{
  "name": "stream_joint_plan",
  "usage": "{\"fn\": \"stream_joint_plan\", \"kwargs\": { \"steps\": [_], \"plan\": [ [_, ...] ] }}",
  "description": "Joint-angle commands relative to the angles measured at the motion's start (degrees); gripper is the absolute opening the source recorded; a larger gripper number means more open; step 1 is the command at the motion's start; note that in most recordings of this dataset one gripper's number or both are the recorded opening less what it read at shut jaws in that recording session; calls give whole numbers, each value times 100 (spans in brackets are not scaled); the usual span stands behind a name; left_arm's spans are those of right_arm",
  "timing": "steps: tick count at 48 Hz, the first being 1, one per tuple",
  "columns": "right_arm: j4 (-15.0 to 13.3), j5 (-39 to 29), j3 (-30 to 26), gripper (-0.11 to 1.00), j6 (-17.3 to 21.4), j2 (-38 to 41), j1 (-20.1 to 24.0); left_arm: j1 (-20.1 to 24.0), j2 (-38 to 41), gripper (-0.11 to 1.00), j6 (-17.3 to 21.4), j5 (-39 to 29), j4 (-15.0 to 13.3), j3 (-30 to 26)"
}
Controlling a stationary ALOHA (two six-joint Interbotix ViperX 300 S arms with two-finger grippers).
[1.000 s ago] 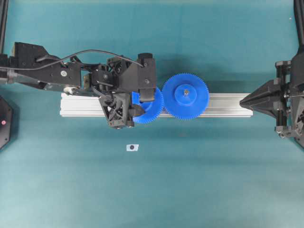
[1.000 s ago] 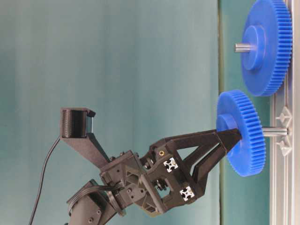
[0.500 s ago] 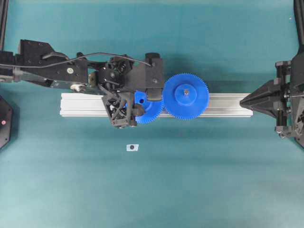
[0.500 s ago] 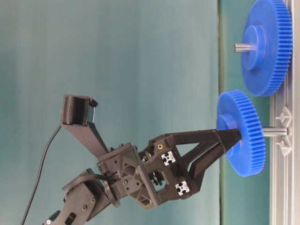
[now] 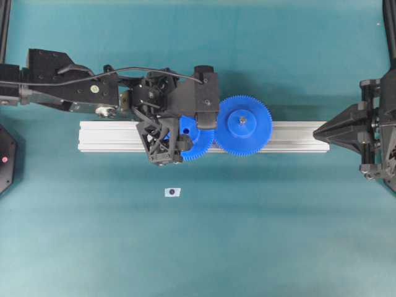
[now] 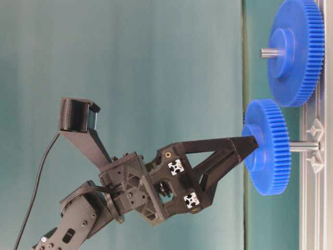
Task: Find the location of the shaft and insert the small gear.
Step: 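Align the gear bore with the shaft and push it on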
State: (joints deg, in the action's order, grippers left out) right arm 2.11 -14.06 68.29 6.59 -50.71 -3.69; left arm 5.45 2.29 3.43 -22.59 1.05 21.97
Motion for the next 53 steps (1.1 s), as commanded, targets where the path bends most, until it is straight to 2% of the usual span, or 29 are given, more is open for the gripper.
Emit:
{"fn": "stream_joint_plan", "kwargs": {
  "steps": [1,21,36,47,53],
  "plan": [
    [9,53,-44,16,70,18,-18,-18,-70,76,-18,18,26,-158],
    [18,53,-35,16,70,-35,-18,-70,404,76,-53,-9,18,-343],
    [18,26,0,16,70,-149,-18,-105,-132,76,-114,-448,18,-176],
    [9,53,26,16,70,-158,-18,-176,-360,76,-185,-457,18,193],
    [18,53,26,16,70,-158,-18,-229,-334,76,-343,-448,18,229]
  ]
}}
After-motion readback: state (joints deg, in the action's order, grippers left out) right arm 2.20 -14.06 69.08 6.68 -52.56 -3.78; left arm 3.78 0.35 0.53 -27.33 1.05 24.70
